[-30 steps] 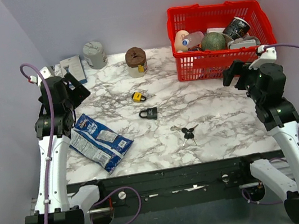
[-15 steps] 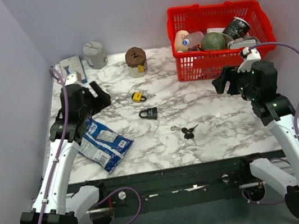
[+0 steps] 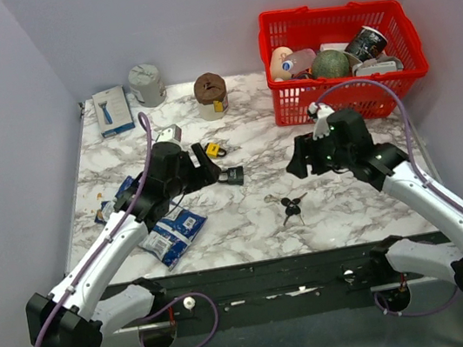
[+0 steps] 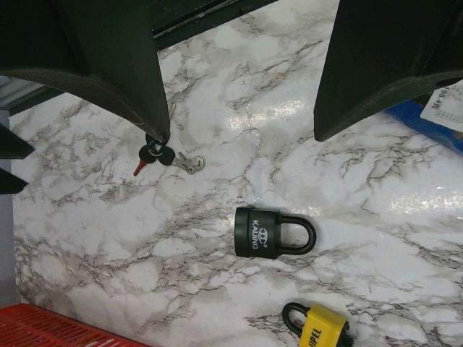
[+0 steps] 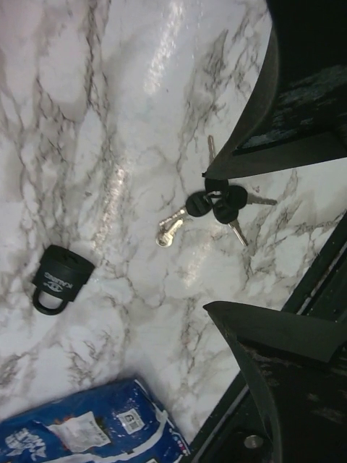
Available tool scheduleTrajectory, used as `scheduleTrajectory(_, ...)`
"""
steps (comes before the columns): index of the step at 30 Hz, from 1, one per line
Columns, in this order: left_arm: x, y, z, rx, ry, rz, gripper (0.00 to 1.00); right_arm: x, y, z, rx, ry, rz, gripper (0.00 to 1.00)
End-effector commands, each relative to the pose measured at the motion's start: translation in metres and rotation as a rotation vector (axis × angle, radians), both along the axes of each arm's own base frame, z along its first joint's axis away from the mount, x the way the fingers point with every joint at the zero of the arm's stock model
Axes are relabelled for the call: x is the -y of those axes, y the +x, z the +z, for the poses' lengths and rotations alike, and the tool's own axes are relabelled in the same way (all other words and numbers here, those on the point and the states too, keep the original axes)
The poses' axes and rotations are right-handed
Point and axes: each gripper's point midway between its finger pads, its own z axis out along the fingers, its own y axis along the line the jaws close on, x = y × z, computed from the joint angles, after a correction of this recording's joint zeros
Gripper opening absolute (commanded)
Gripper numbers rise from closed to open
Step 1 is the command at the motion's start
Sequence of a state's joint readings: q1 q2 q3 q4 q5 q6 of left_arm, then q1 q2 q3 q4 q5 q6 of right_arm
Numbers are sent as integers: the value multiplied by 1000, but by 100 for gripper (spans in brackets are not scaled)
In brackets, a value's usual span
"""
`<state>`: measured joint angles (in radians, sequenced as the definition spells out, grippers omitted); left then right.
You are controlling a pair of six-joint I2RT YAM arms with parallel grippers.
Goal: Unlock with the key
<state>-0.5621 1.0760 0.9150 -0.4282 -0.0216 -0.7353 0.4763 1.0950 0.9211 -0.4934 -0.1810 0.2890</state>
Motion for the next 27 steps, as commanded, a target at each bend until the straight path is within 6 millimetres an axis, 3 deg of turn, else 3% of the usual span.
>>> scheduleTrajectory(1,20,-2,-29,-98,-90,13,87,-19,-10,-35,-159,51,-19,76)
scheduleTrajectory(6,50,-4,-73,-236,-130,-10,87,-27,-18,-52,-257,136,-76,79)
scheduleTrajectory(7,57,0,-71,-238,-144,-24,88,-26,-17,-51,-251,133,-82,80)
scheduleTrajectory(8,64,-1,-86,-286,-134,-48,88,-22,-17,-49,-240,123,-89,80)
scheduleTrajectory(10,73,6,-89,-299,-128,-74,88,-15,-15,-46,-215,106,-115,82)
scheduleTrajectory(11,75,9,-104,-332,-102,-74,88,-12,-17,-40,-199,109,-122,82)
scheduleTrajectory(13,83,19,-106,-334,-96,-83,89,-7,-17,-38,-182,105,-143,84)
scheduleTrajectory(14,85,21,-119,-354,-70,-92,89,-4,-18,-37,-178,107,-157,84)
scheduleTrajectory(16,91,28,-120,-360,-60,-107,89,1,-20,-33,-158,111,-179,84)
scheduleTrajectory(17,91,29,-134,-382,-24,-116,89,3,-21,-32,-155,116,-190,84)
scheduleTrajectory(19,91,36,-139,-387,22,-125,89,6,-23,-29,-141,123,-201,84)
scheduleTrajectory(23,73,44,-169,-442,186,-101,90,13,-29,-26,-129,129,-232,85)
scheduleTrajectory(27,67,60,-171,-417,256,-86,91,23,-34,-22,-104,127,-266,85)
